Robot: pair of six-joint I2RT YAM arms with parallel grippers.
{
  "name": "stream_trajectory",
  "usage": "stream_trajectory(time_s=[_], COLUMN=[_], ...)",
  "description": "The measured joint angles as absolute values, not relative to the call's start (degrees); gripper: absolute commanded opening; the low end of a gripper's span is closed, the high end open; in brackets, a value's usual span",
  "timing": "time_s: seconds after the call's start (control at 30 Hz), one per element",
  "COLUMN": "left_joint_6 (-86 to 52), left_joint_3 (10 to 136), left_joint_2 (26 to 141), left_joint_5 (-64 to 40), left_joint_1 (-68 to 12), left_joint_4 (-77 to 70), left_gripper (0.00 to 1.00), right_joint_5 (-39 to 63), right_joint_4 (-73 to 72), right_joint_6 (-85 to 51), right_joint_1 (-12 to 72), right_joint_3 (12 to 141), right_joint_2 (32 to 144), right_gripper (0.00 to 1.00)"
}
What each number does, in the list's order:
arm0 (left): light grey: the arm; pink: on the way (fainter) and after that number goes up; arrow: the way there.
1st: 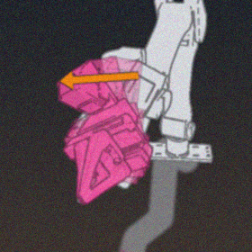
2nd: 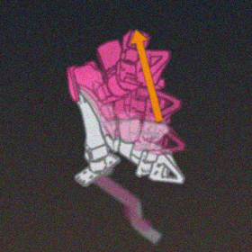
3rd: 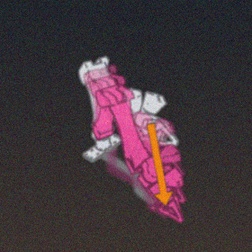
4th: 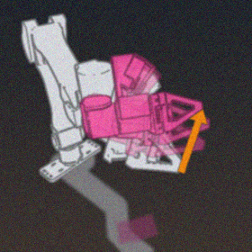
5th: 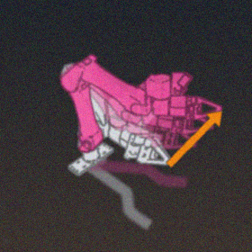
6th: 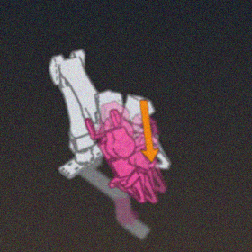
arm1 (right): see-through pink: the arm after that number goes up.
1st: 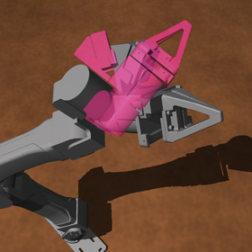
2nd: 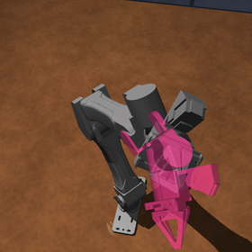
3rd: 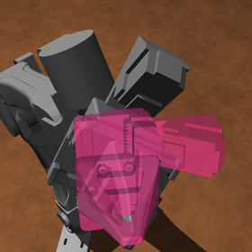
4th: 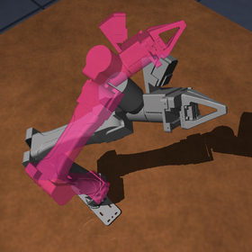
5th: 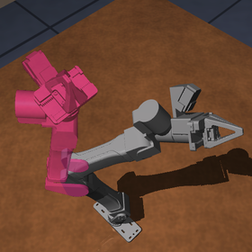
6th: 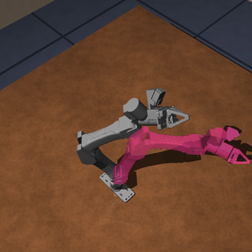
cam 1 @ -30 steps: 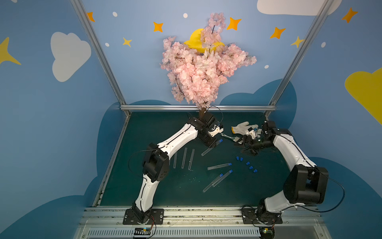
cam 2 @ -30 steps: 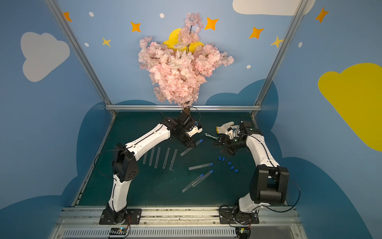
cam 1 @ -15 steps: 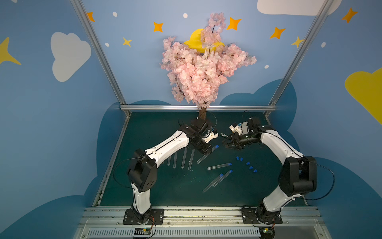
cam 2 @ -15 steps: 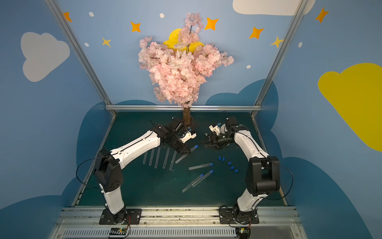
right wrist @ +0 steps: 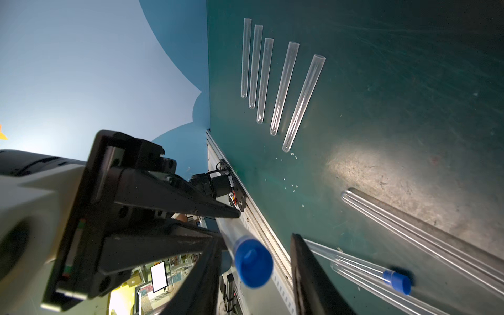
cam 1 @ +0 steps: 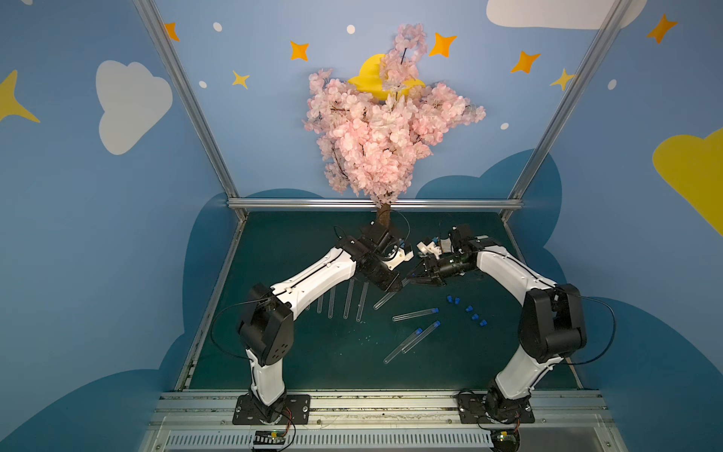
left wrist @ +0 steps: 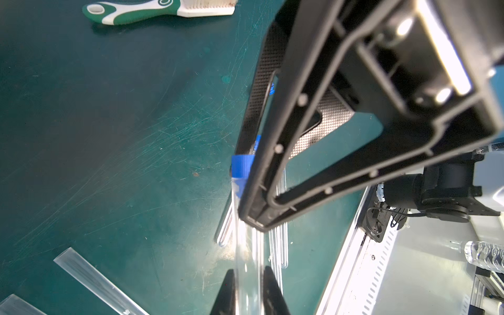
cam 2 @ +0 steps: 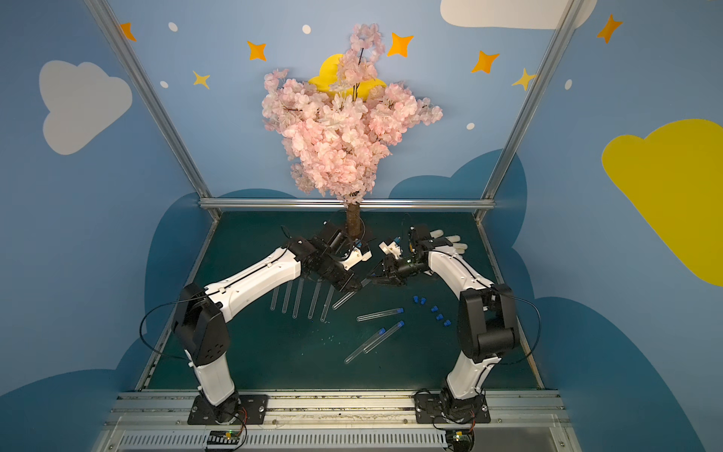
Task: Remove stoppers from test tubes
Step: Open the stopper on the test tube.
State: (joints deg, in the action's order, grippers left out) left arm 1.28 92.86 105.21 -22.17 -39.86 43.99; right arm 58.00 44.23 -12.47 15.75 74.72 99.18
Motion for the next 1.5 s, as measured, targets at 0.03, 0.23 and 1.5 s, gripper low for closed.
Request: stream_trajectory(time_s=[0.03,0.23,1.5], left_joint_6=[1.3,1.4,2.0], left_joint_3=[92.9,92.9,93.1], left_joint_2=[105.2,105.2,106.1], left_joint_5=[-22.3,-22.5,-23.8], left_joint_1=[-39.8,-39.6,-37.8], left_joint_4=[44.0,43.8,43.7], left_gripper=[0.17,0.16,0.16], right_joint_5=[58.0,58.3,61.7], right_joint_4=[44.1,42.9,40.8], right_joint_6=[-12.7,-14.0,-15.6], right_joint_1=[15.7,15.9,15.9], right_joint_3=[74.7,74.8,78.9], right_joint_2=[99.2,99.4,103.6], right_gripper=[0.35,0.34,0.09])
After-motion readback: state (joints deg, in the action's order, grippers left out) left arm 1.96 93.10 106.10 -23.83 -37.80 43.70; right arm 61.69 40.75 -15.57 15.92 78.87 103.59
